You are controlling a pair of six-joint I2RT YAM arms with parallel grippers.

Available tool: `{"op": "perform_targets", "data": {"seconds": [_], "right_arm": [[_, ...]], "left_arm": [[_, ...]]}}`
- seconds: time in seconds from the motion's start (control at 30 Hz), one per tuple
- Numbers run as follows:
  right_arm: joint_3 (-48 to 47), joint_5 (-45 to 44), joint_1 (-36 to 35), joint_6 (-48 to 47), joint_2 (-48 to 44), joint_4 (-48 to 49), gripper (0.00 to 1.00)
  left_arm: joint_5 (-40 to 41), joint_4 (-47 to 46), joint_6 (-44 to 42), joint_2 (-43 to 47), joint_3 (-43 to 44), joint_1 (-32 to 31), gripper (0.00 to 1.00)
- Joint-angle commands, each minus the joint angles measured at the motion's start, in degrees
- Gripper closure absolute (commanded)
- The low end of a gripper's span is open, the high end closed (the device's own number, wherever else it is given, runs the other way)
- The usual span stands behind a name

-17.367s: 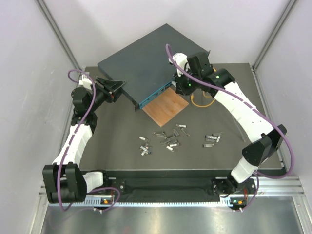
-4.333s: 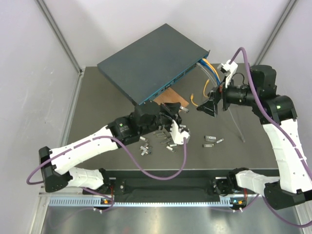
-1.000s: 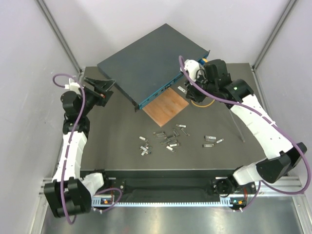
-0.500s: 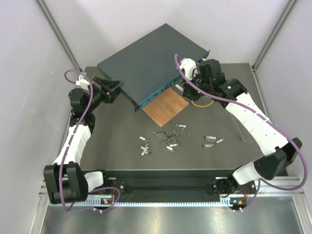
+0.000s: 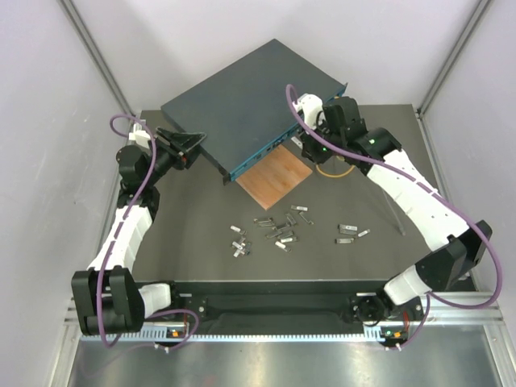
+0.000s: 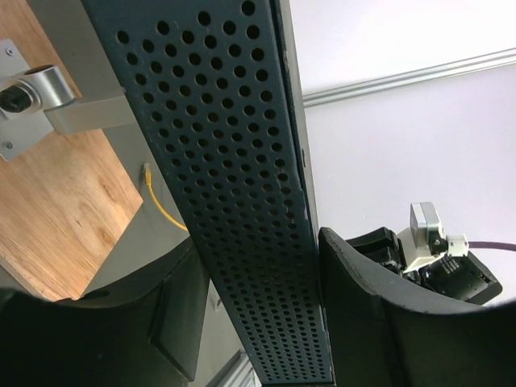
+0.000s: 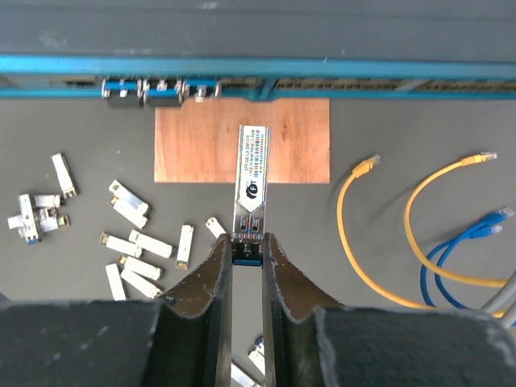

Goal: Insert the plug into the switch port

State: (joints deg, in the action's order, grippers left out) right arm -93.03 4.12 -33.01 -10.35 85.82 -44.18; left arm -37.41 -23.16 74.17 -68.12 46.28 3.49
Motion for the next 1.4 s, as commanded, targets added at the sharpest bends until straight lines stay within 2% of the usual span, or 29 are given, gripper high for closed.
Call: {"op": "perform_targets", "data": {"seconds": [0.0, 0.13, 0.4, 1.37], "right_arm": [[-4.08, -0.96, -1.00, 1.91, 0.31, 1.56, 1.00], [-4.52, -2.71, -1.00, 3.84, 0.40, 1.73, 1.00], [-6.19, -2.98, -1.17, 5.07, 1.28, 1.99, 1.00], [-6.55, -2.45, -3.11, 5.08, 2.33, 2.96, 1.00]], "left_arm": [[-0.65, -2.24, -3.16, -1.14, 1.71, -1.82, 0.71], [-0.65, -1.72, -3.42, -1.23, 1.71, -2.08, 0.79], [-0.30, -1.10, -4.03, -0.44, 1.44, -2.17, 0.85], [0.23, -1.10, -4.83, 0.27, 0.92, -2.17, 0.88]]}}
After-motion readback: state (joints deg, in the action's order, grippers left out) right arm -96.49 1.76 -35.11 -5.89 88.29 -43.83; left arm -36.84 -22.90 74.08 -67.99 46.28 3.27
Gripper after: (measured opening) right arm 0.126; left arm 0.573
